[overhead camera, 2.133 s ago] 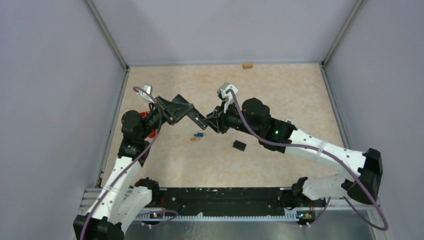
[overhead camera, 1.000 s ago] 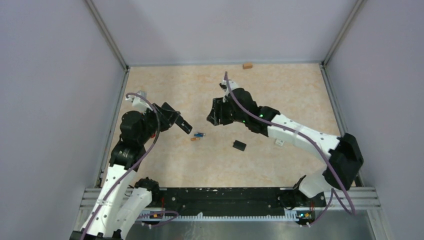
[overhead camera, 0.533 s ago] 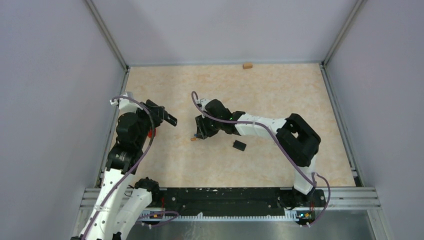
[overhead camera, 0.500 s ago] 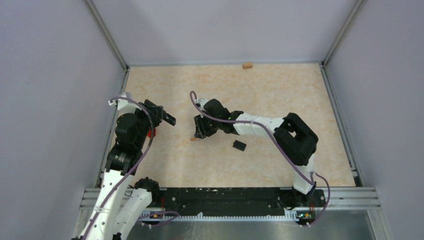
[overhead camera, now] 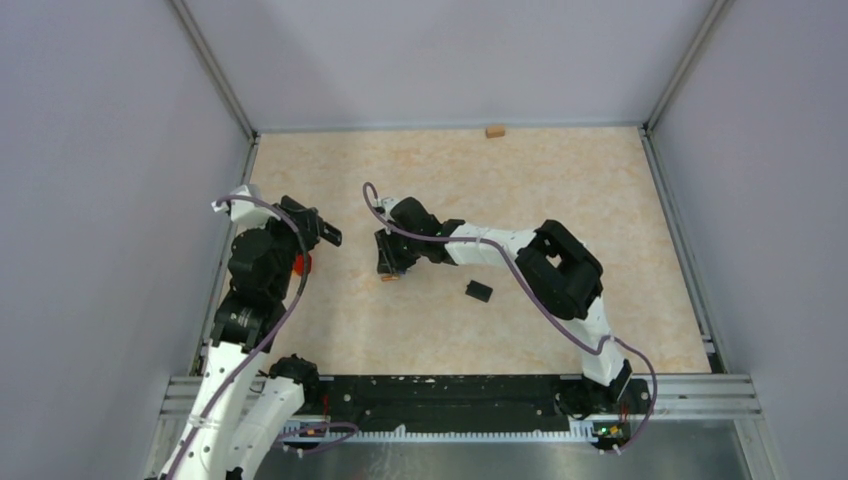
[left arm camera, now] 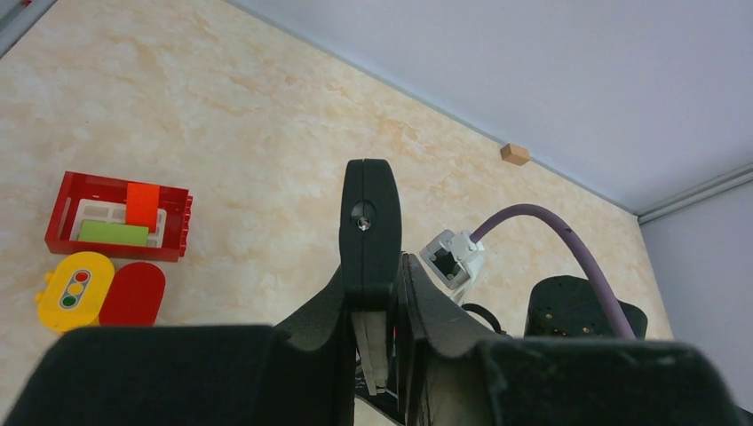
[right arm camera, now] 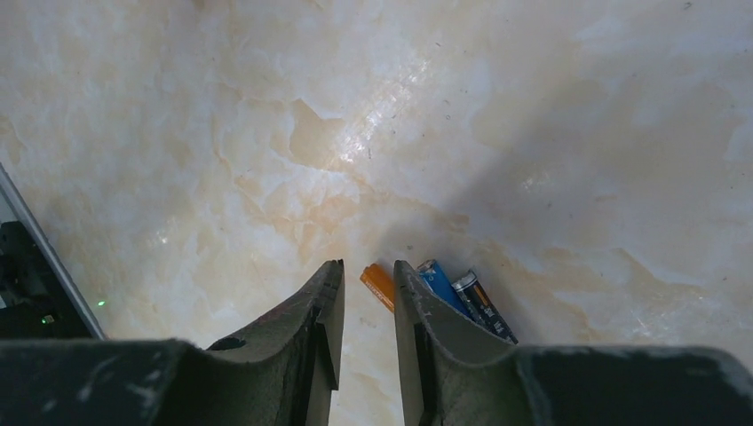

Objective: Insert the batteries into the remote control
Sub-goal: Adjust the battery at the center of the board.

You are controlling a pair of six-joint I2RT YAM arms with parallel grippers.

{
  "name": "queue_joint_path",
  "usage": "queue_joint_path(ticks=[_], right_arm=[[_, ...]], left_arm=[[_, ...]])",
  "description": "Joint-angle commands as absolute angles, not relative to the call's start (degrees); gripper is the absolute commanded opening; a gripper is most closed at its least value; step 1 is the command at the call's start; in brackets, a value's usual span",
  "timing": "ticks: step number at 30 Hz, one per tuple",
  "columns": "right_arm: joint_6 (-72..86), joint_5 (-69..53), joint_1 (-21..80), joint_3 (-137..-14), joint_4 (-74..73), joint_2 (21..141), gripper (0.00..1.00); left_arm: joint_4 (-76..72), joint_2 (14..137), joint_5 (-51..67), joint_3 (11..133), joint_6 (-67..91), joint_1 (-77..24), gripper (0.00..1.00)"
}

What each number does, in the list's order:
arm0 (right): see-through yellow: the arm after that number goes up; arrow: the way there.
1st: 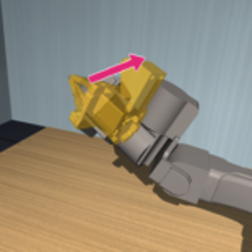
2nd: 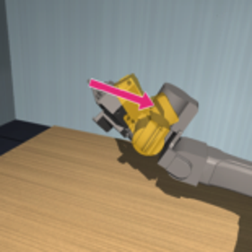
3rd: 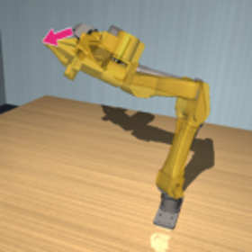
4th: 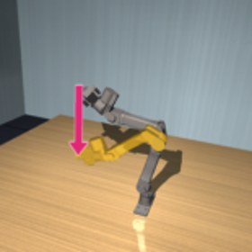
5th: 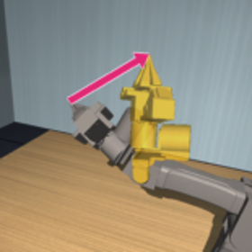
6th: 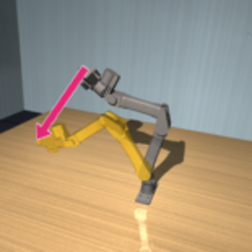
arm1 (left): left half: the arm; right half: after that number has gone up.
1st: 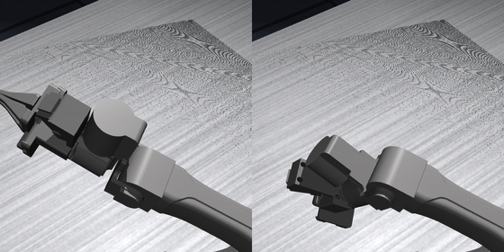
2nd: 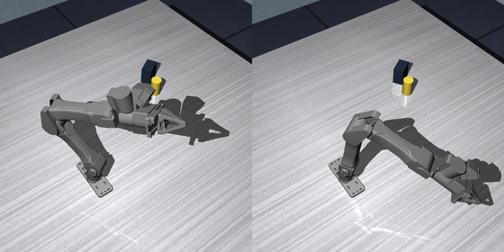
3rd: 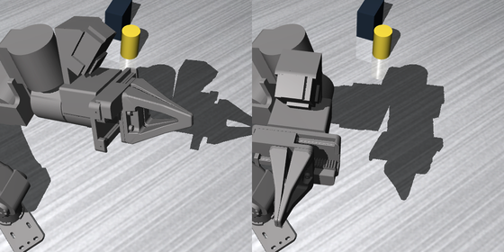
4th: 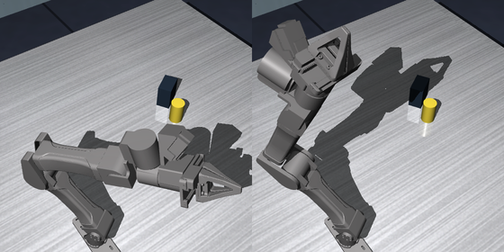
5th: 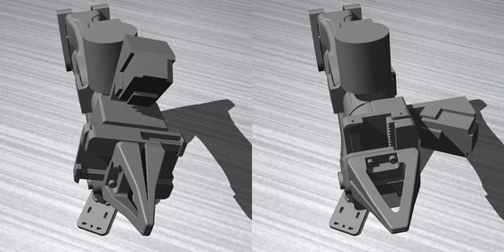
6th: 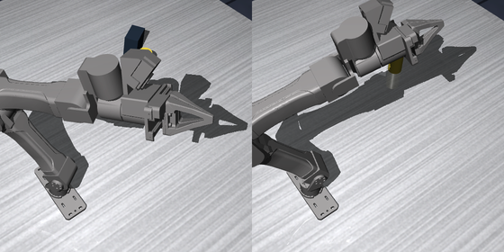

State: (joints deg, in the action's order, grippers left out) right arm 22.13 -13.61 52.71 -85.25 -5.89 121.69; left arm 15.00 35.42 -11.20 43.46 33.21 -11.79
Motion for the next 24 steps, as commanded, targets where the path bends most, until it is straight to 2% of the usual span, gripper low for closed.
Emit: queue_joint_path(ticks=[1,6,11,14,24], right_arm=[[23.2,-15.9,53.4,-87.2,-4.4,121.6,0.28],[24.5,-16.1,53.6,-87.6,-4.6,122.9,0.21],[27.8,-9.9,54.2,-92.8,-11.5,126.4,0.12],[29.9,-7.3,54.5,-93.5,-13.2,127.3,0.11],[31.2,-10.2,54.9,-91.1,-17.6,124.2,0.11]], left_arm=[[10.4,35.8,-11.1,43.4,30.8,-11.8,0.0],[10.3,35.9,-10.3,43.0,31.3,-11.8,0.0],[10.4,35.1,-9.9,42.2,31.5,-11.8,0.0],[10.8,35.0,-9.7,42.5,31.5,-11.8,0.0],[11.4,34.1,-8.1,42.6,32.3,-11.8,0.0]])
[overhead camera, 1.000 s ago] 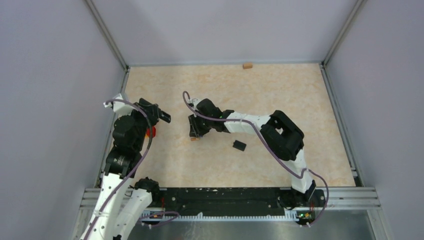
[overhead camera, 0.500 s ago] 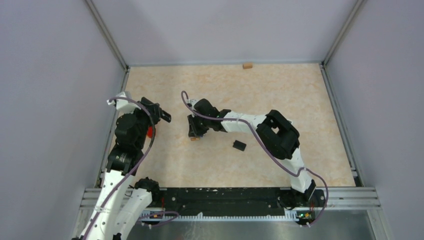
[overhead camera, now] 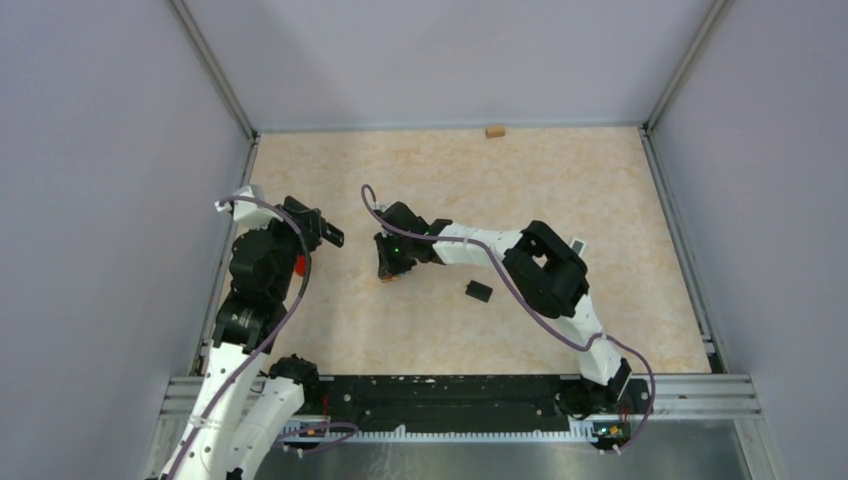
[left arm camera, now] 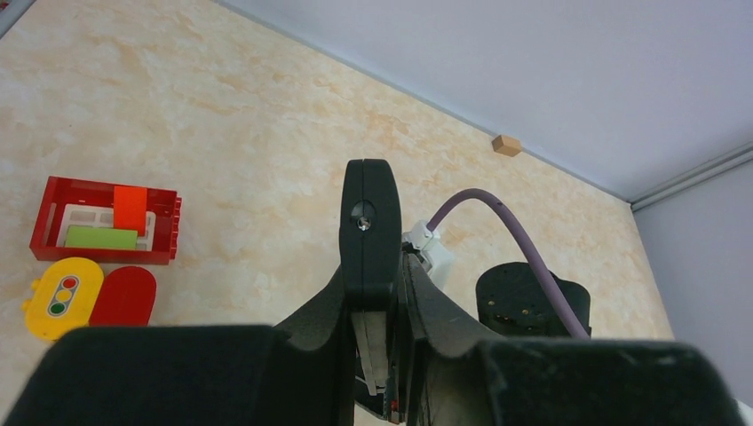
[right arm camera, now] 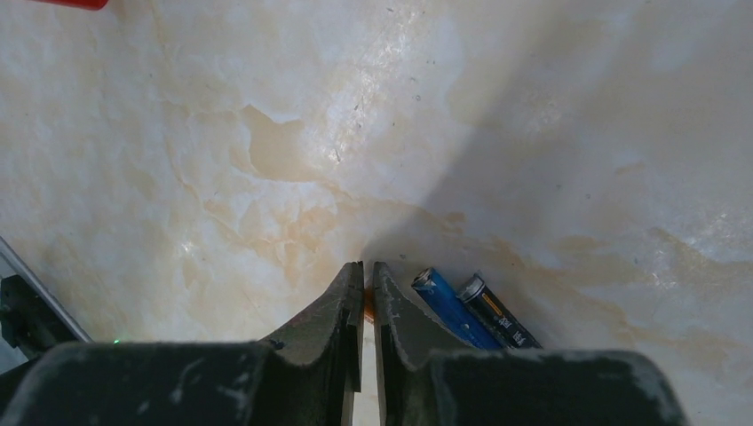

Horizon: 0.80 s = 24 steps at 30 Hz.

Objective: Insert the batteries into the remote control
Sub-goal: Adjust the battery at the center of the board.

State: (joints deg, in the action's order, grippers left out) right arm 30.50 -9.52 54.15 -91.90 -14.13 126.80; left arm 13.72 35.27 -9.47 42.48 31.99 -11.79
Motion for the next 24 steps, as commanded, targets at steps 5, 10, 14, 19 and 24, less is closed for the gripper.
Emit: queue_joint_path(ticks=[5,10,14,19,24], right_arm=[[29.6,-11.2,54.9,-90.5,-21.4,122.3,0.1],[28.3,-10.3,55.0,-90.9,-25.2,120.8,0.1],[28.2,-9.4,55.0,-92.0,-26.8,119.3,0.1],[30.9,-6.1,55.6,-91.9,-27.3,116.5,0.2],[40.3,-1.6,56.0,-87.8,-28.3,112.7,0.4]], left_arm=[[11.5,33.6,-7.4,42.2,33.2,-11.8,0.0],[12.0,32.8,-6.4,42.3,33.8,-11.8,0.0],[12.1,32.5,-6.1,42.5,34.3,-11.8,0.0],[11.8,32.4,-6.1,42.6,34.6,-11.8,0.0],[11.7,32.2,-8.5,42.8,34.1,-11.8,0.0]])
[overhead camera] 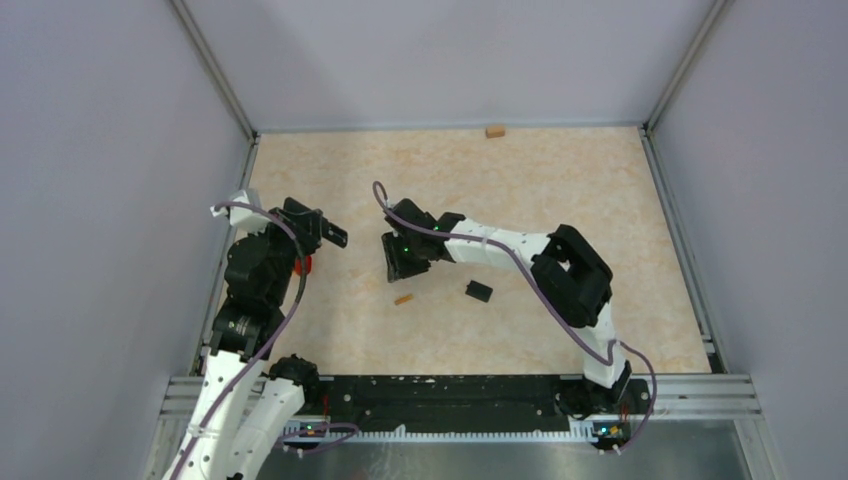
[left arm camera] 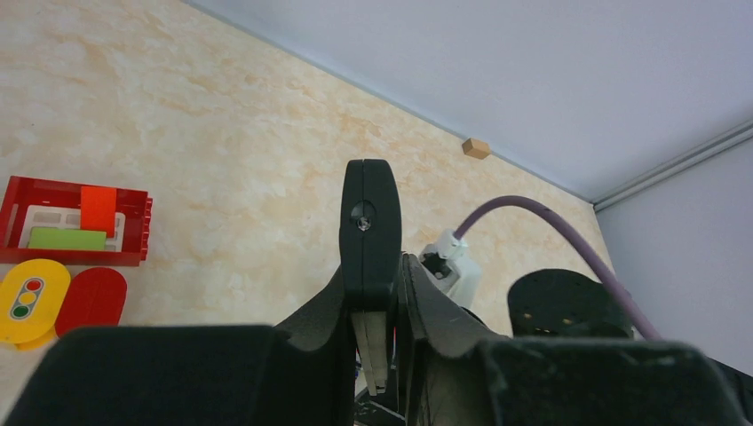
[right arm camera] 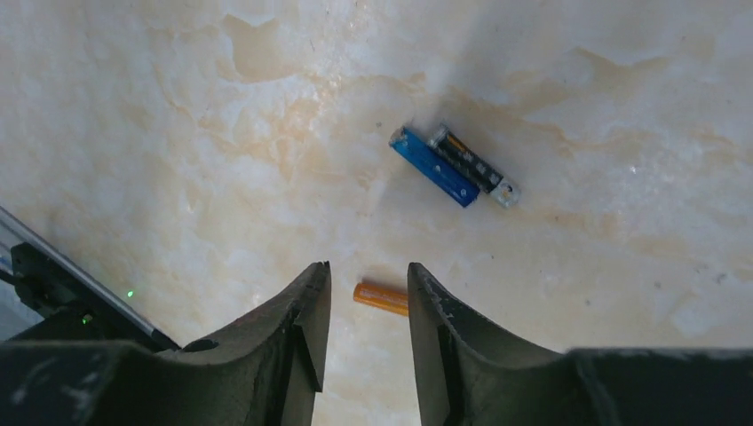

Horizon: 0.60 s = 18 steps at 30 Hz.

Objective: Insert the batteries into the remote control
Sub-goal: Adjust the battery at the center of the board.

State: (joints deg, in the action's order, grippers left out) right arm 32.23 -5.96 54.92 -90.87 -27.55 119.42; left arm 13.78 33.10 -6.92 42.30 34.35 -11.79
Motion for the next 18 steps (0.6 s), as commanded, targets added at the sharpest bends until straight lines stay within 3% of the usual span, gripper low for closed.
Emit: queue_joint_path(ticks=[1,9,14,18], right_arm=[[43.0,-1.5,56.1,-86.0,-28.0,111.5,0.43],[64.6,-10.5,59.2,-69.7,-17.9,101.4,0.63],[71.6,-11.4,60.1,-67.4,-13.4,102.2,0.63],[77.0,-9.9,60.2,-65.9,-14.3,102.5,0.55]], left_arm=[[11.7,32.1,-9.3,42.8,34.0,-11.8,0.0],[12.0,30.1,-12.6,40.8,34.0,-11.8,0.0],[12.4,28.3,-13.0,39.6,34.2,-11.8,0.0],[12.8,27.6,-13.2,39.6,33.6,-11.8,0.0]])
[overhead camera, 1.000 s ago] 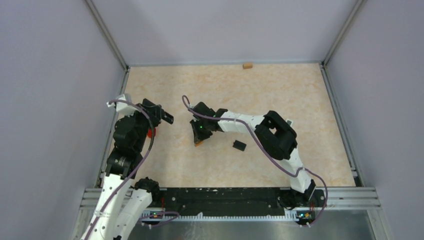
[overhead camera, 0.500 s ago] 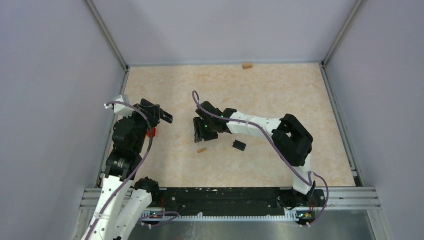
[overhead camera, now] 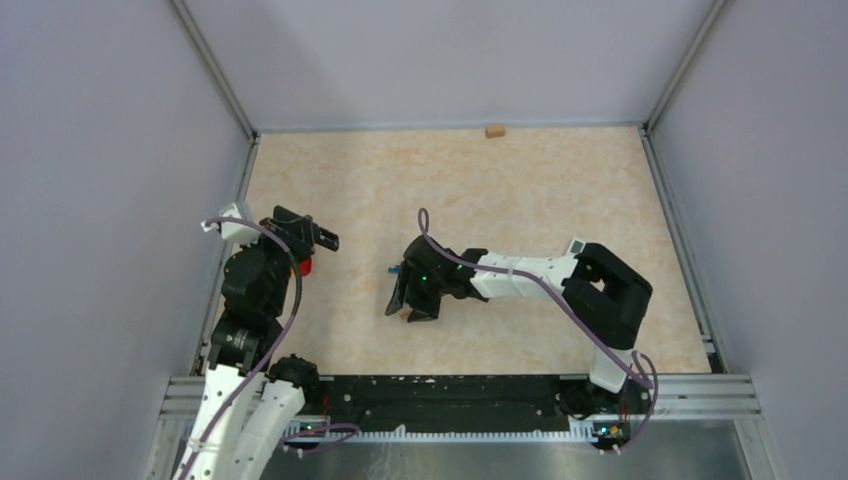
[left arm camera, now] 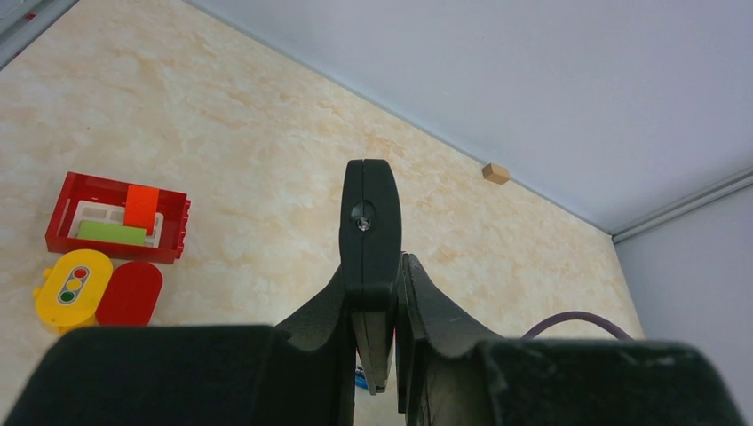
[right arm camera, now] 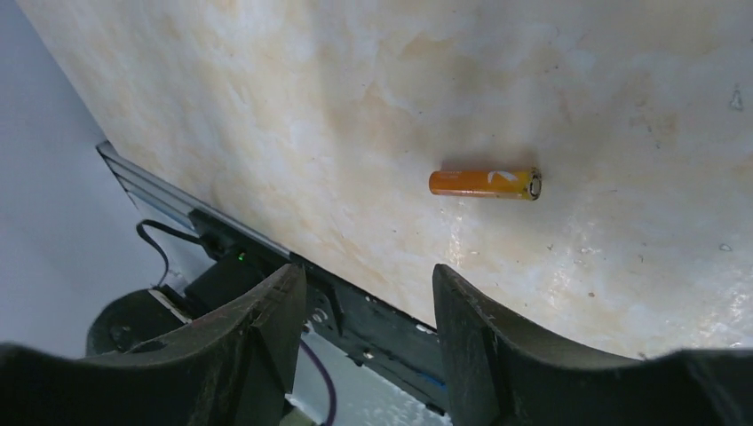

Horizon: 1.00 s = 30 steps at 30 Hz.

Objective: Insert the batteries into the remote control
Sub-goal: Adjust the battery at the center of the board, then pick up the battery from the center of the board.

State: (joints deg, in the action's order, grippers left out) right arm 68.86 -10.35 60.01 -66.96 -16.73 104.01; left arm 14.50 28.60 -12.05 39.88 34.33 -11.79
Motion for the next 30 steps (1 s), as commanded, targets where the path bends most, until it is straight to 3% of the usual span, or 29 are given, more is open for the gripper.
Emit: queue_joint_path(ticks=[1,25,30], right_arm=[[77.8,-9.2,60.1,-65.8,-15.0,102.6,0.54],[86.8,-9.7,61.9,-58.0,-15.0,102.4,0.55],[87.5,-8.7,62.0,-57.8,-15.3,102.6,0.47]], left_arm=[[12.8,27.5,-13.3,39.6,33.5,-11.8,0.0],[12.5,26.2,-13.3,38.4,33.5,-11.8,0.0],[12.7,25.6,-13.3,38.5,33.6,-11.8,0.0]])
